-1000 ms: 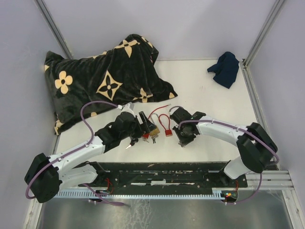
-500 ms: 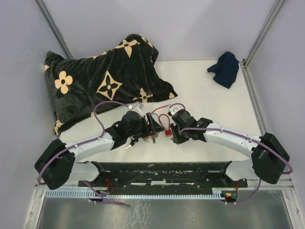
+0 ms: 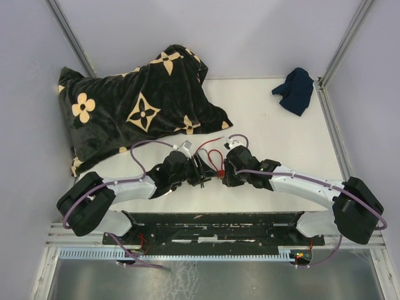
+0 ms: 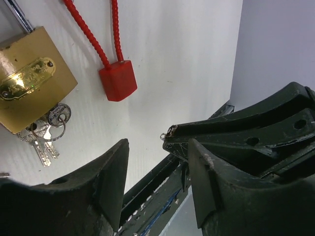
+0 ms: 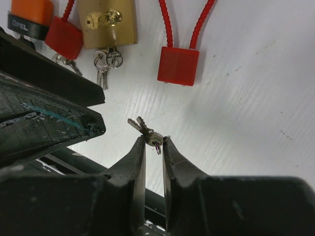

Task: Unlock with the key
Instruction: Pick up the key from the center of the board.

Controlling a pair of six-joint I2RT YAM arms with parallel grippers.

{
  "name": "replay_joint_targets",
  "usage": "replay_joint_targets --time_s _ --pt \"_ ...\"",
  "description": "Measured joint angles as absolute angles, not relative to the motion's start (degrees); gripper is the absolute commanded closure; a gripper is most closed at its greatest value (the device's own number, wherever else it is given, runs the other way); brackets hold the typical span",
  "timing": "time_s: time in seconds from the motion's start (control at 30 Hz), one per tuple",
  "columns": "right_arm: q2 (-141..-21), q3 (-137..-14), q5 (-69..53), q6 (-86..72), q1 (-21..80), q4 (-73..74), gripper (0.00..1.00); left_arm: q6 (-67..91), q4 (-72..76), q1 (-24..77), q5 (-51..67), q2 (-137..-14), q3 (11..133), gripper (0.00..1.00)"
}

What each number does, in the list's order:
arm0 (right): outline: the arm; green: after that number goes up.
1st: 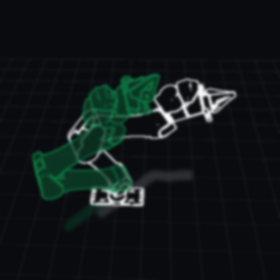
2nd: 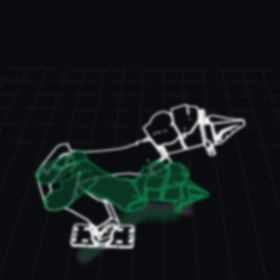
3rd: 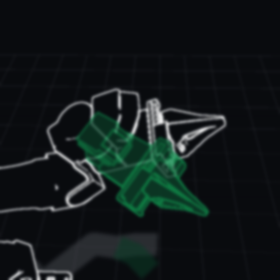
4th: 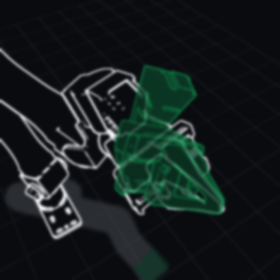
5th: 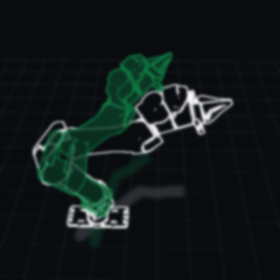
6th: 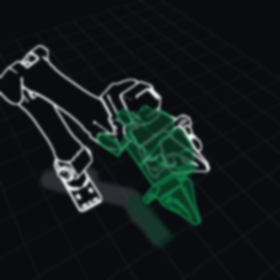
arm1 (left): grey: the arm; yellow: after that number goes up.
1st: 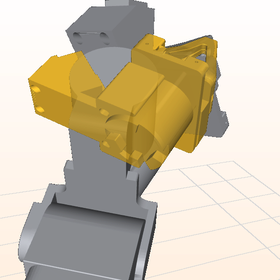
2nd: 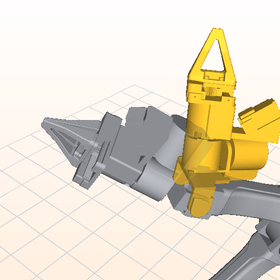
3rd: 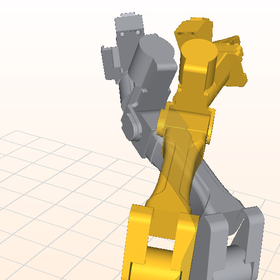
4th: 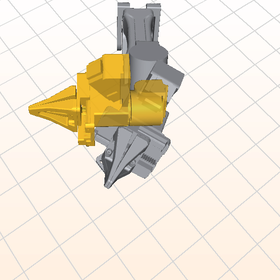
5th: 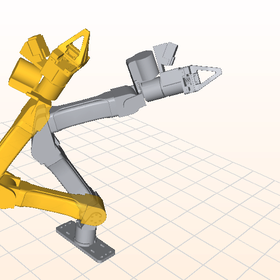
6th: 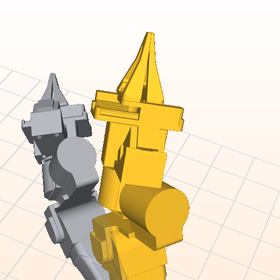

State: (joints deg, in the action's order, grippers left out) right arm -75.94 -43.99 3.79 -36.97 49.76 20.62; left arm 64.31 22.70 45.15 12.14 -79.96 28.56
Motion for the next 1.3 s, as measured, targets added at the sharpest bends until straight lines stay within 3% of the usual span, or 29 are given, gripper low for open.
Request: replay_joint_targets --time_s 0.3,0.73,1.3 --pt "-72.8 -39.1 4.2 -44.6 49.8 13.8 0.87 68.6 30.1 46.0 11.1 -80.1 25.8 0.56" --pt "-71.1 -36.4 3.5 -49.7 49.8 7.3 0.87 69.5 33.0 46.1 9.1 -80.1 24.6 0.61" --pt "-70.8 -34.1 2.2 -52.9 49.8 2.5 0.88 69.5 34.9 46.1 8.9 -80.8 24.6 0.8"
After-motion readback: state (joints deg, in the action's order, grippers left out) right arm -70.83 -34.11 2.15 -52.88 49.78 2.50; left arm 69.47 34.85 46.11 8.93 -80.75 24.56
